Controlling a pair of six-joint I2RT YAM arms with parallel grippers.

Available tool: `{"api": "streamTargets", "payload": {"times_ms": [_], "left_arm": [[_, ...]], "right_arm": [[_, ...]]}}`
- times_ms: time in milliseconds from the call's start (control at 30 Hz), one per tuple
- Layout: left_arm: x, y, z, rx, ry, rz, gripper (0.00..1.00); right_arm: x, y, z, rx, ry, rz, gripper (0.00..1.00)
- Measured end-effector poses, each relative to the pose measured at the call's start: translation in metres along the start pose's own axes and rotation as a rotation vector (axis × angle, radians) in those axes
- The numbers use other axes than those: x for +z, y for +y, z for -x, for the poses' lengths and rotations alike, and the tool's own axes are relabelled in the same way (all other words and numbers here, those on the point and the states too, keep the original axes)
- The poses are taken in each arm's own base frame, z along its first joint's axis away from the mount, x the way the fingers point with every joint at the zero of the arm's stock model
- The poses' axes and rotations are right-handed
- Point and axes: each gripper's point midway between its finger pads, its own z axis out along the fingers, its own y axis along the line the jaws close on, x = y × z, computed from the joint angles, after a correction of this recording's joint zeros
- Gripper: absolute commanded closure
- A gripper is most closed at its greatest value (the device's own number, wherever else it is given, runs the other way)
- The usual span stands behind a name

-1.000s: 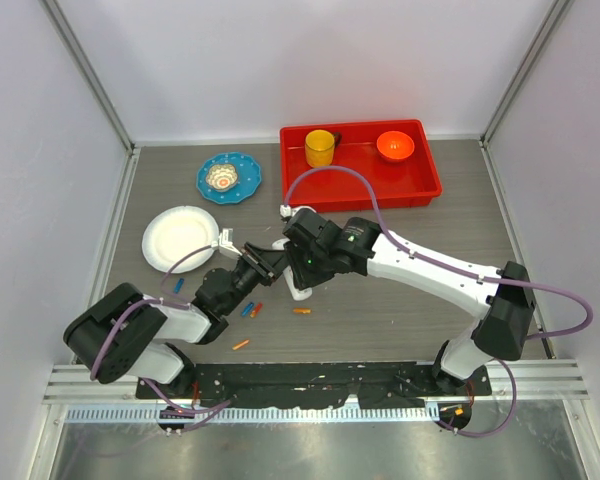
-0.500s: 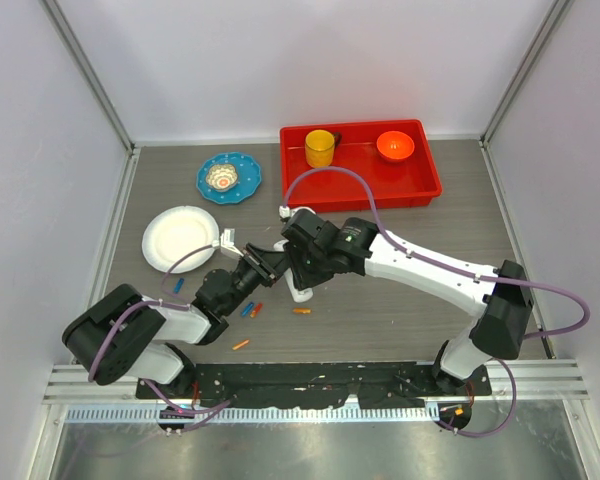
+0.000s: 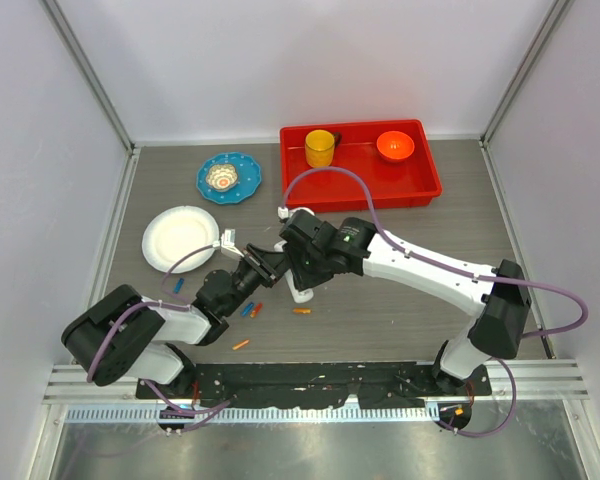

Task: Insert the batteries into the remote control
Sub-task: Load the battery cover into the remote control.

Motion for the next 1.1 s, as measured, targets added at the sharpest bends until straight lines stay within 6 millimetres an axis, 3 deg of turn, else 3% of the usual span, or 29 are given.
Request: {"api": "streamTargets", "payload": {"times_ms": [400,733,1100], "left_arm": [[-0.0004,-0.0001,-0.0030,0.001,0.009,0.001,1.00],[-0.0004,-0.0003,-0.0033,0.001,0.009,0.000,1.00],[-0.0011,-0.0015,-0.0067,0.011,0.020,-0.005,1.00]], "right_arm": [[0.0005,0.0001,0.0003,-0.003,0.003,-0.004,0.80],[0.0005,-0.0001,0.0004,-0.004,0.002,-0.005,0.57],[0.0008,-0.0011,0.0016,0.001,-0.002,-0.009,0.50]]}}
